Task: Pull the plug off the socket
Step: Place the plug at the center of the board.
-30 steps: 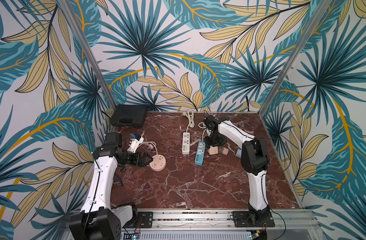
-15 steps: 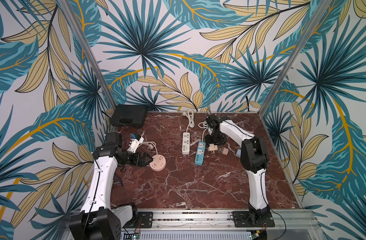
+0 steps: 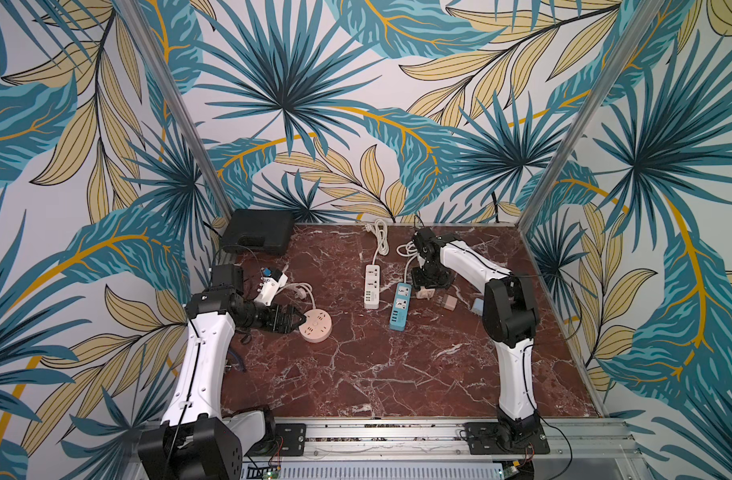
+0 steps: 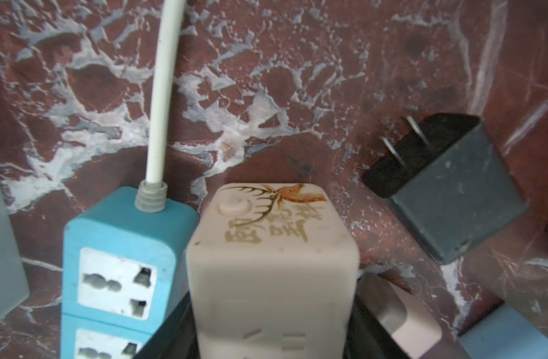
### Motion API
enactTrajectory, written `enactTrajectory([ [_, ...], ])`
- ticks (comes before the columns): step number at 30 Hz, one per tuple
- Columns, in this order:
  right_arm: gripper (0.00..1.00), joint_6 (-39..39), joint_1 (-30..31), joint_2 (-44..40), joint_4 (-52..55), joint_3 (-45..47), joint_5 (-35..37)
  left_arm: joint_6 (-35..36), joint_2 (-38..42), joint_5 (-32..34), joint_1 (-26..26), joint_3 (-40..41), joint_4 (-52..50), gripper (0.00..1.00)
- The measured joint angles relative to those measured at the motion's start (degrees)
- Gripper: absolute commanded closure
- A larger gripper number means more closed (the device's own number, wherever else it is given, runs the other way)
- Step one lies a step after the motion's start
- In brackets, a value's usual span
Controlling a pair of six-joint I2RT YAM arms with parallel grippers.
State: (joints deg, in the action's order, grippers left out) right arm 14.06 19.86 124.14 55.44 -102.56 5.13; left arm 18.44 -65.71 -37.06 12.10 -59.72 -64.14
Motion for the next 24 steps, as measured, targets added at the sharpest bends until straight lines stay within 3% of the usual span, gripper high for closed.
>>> enactTrajectory([
  [3,0.41,0.7,0.0,-2.2,-0.9,3.5,0.4,0.0,0.0,0.0,0.0,0.0,0.0,0.03],
  [14,0.0,1.2,0.1,-10.8,-5.4,11.1,-0.5,0.2,0.2,-0.2,0.0,0.0,-0.1,0.02],
  [24,0.0,0.5,0.6,-36.7,-16.9,29.0,-2.5,-0.4,4.0,0.0,0.0,0.4,2.7,0.0],
])
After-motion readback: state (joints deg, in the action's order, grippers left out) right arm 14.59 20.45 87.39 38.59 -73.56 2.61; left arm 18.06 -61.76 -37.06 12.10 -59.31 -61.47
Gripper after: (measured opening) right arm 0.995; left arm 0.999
